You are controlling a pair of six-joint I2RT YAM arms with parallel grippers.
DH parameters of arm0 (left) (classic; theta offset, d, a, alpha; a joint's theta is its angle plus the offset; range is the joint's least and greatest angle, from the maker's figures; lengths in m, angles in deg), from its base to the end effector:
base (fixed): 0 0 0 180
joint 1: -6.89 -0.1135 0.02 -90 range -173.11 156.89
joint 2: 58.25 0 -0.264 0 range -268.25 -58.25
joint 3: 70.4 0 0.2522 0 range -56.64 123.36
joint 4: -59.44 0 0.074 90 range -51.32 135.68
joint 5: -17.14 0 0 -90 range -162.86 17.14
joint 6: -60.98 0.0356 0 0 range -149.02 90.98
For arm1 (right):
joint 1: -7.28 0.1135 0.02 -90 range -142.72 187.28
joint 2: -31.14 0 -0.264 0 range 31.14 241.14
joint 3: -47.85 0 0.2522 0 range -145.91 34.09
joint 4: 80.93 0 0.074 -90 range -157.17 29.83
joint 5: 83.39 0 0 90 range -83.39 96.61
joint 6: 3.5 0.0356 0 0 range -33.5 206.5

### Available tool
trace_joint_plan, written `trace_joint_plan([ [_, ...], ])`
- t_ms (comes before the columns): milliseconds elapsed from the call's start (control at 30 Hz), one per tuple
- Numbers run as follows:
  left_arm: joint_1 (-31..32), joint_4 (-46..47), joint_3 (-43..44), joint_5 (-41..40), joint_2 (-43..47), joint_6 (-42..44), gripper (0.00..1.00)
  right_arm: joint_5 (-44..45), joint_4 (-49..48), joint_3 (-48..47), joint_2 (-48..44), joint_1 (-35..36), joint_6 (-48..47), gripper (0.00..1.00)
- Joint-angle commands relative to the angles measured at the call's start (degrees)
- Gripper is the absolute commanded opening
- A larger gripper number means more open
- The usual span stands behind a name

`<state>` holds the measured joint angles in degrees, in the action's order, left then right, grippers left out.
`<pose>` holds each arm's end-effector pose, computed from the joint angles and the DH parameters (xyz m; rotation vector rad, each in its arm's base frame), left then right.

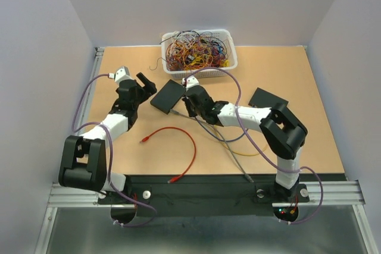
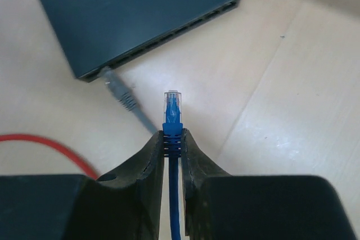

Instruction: Insert the plug into the switch port

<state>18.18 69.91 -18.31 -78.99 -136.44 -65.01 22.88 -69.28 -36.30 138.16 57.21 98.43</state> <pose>0.2928 -0.0546 0.2315 -0.4735 1.8079 -0.4765 0.2772 0.3141 0.2066 -0.5489 2.0923 0.3186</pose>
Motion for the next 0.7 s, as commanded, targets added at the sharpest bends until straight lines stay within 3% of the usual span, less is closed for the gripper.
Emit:
trace_joint_plan([
  [0, -2.93, 5.36, 4.65, 4.27, -2.75, 7.23, 0.92, -1.77, -0.26, -4.14, 3.53, -2.47, -0.49, 0.0],
  [133, -4.96, 14.43, 5.27, 16.55, -9.85, 8.83, 0.92, -1.42, -1.31, -6.6, 7.32, -2.47, -2.6, 0.0],
  [333, -5.14, 26.64, 4.05, 27.56, -19.87, 5.5, 0.88, -3.52, -3.95, -7.13, 10.22, -2.47, -3.57, 0.0],
  [467, -5.05, 32.02, 3.16, 30.03, -23.31, 4.44, 0.88, -5.37, -7.55, -4.76, 9.35, -2.47, -4.01, 0.0],
  [667, -4.87, 29.66, 6.05, 30.56, -25.69, 4.35, 0.85, -6.95, -10.9, -5.37, 11.01, -2.56, -4.45, 0.0],
])
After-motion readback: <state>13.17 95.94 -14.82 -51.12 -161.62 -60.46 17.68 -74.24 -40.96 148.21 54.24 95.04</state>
